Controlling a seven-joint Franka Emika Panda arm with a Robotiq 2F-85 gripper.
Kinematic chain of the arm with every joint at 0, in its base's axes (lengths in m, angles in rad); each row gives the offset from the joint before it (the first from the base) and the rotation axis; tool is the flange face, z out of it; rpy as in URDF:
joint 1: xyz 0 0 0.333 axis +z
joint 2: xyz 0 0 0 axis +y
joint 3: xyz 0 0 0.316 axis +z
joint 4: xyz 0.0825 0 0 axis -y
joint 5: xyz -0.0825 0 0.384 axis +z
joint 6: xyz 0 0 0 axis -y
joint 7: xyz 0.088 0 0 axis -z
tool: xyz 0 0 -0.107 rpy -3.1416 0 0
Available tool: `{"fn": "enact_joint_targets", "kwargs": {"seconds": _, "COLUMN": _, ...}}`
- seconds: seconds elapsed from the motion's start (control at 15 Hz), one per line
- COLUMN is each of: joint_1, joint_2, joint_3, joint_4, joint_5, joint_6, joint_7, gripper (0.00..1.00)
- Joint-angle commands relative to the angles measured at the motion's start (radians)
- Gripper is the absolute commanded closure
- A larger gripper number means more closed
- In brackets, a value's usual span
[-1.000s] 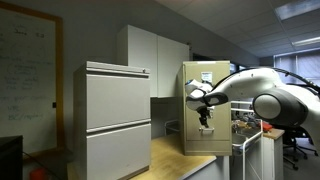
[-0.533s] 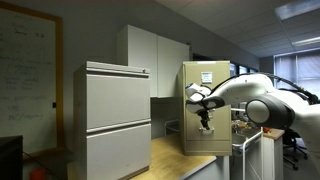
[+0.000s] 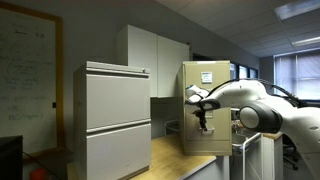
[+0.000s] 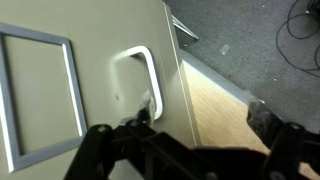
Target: Open the bottom drawer of the file cabinet on the right
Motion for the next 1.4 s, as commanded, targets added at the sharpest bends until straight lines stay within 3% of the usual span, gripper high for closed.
{"fn": "enact_joint_targets", "kwargs": {"seconds": 0.0, "joint_1": -0.032, "joint_2": 0.085, "joint_3": -0.003, "joint_4": 0.112, "joint_5": 0.067, "joint_6": -0.009, "joint_7": -0.08, "gripper": 0.0}}
{"fn": "enact_joint_targets", "kwargs": {"seconds": 0.6, "joint_1": -0.087, "joint_2": 0.2, "joint_3": -0.007, "joint_4": 0.22, "joint_5": 0.154, "joint_6": -0.04, "joint_7": -0.106, "gripper": 0.0}}
{"fn": "enact_joint_targets", "kwargs": {"seconds": 0.67, "joint_1": -0.089, "joint_2": 0.203, "joint_3": -0.006, "joint_4": 0.227, "joint_5": 0.166, "joint_6": -0.051, "joint_7": -0.098, "gripper": 0.25}}
{"fn": "enact_joint_targets", "kwargs": {"seconds": 0.8, "joint_1": -0.093, "joint_2": 0.212, "joint_3": -0.006, "joint_4": 0.248, "joint_5": 0.184, "joint_6": -0.061, "joint_7": -0.08, "gripper": 0.33}}
{"fn": "enact_joint_targets", "kwargs": {"seconds": 1.07, "joint_1": -0.101, "joint_2": 0.24, "joint_3": -0.004, "joint_4": 0.297, "joint_5": 0.212, "joint_6": -0.059, "joint_7": -0.063, "gripper": 0.63}}
{"fn": "enact_joint_targets", "kwargs": {"seconds": 1.33, "joint_1": -0.098, "joint_2": 0.254, "joint_3": 0.0, "joint_4": 0.297, "joint_5": 0.182, "joint_6": -0.009, "joint_7": -0.037, "gripper": 0.78}}
